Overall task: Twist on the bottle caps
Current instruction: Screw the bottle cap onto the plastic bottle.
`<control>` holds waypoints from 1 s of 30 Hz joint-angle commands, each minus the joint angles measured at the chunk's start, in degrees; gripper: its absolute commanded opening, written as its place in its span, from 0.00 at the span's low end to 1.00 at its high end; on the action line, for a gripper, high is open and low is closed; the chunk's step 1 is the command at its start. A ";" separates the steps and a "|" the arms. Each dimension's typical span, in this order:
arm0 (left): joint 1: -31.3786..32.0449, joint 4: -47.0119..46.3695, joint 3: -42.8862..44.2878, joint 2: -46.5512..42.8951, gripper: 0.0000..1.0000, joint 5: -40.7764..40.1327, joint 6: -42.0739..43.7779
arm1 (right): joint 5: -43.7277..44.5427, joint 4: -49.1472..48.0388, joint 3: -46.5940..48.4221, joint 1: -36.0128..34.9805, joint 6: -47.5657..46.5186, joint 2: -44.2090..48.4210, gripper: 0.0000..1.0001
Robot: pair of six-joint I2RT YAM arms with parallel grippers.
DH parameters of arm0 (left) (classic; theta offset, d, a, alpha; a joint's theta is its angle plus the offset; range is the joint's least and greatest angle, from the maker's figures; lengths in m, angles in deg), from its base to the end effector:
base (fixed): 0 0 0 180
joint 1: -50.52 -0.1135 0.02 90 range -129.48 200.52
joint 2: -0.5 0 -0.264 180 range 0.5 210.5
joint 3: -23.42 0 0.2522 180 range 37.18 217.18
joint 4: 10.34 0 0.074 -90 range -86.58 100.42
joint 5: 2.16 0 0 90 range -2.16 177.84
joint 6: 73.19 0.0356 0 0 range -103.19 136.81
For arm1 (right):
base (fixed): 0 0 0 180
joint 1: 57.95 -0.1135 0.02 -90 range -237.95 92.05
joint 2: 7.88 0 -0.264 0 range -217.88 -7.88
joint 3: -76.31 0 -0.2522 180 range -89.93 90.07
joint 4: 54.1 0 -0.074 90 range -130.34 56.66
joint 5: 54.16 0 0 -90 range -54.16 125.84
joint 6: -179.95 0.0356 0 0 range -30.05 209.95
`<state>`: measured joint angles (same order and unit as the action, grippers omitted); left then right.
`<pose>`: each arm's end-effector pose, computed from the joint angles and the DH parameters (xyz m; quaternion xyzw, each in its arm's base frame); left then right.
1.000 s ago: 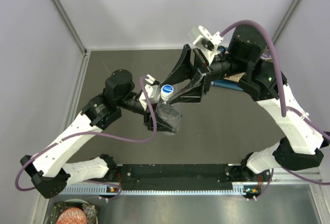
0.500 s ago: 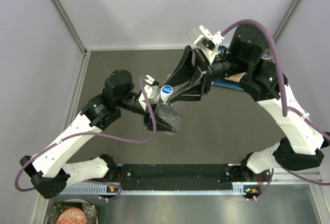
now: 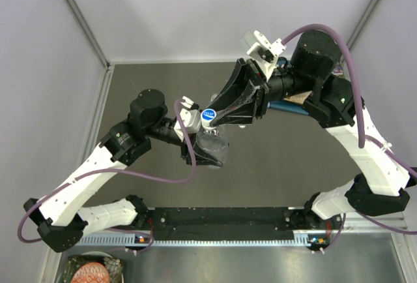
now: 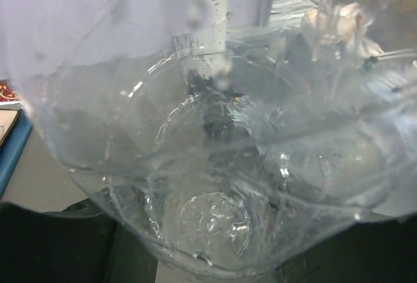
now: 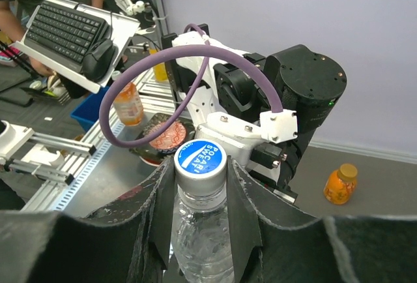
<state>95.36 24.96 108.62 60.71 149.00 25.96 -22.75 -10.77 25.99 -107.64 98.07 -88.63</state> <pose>0.1249 -0.1682 0.4328 0.5905 0.4410 -0.5408 0.4054 0.1291 0.1991 0.5732 -0.5468 0.4191 0.6000 0.4067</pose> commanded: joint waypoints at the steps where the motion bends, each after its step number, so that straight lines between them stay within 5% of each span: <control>1: -0.19 -0.27 1.07 -1.14 0.03 -1.57 0.43 | -0.39 -2.14 -0.43 0.56 0.93 1.47 0.27; 23: -3.88 -5.63 6.52 -0.79 0.00 -18.45 -7.12 | 17.45 -0.11 -15.80 0.56 2.07 3.93 0.04; 30: -4.58 -3.27 8.63 -0.26 0.00 -31.78 -4.94 | 35.07 -1.61 -22.48 -1.37 9.54 4.46 0.00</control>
<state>91.25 30.58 111.04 60.66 128.72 21.15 1.28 -23.36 9.27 -106.70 101.87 -81.68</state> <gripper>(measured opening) 0.582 0.330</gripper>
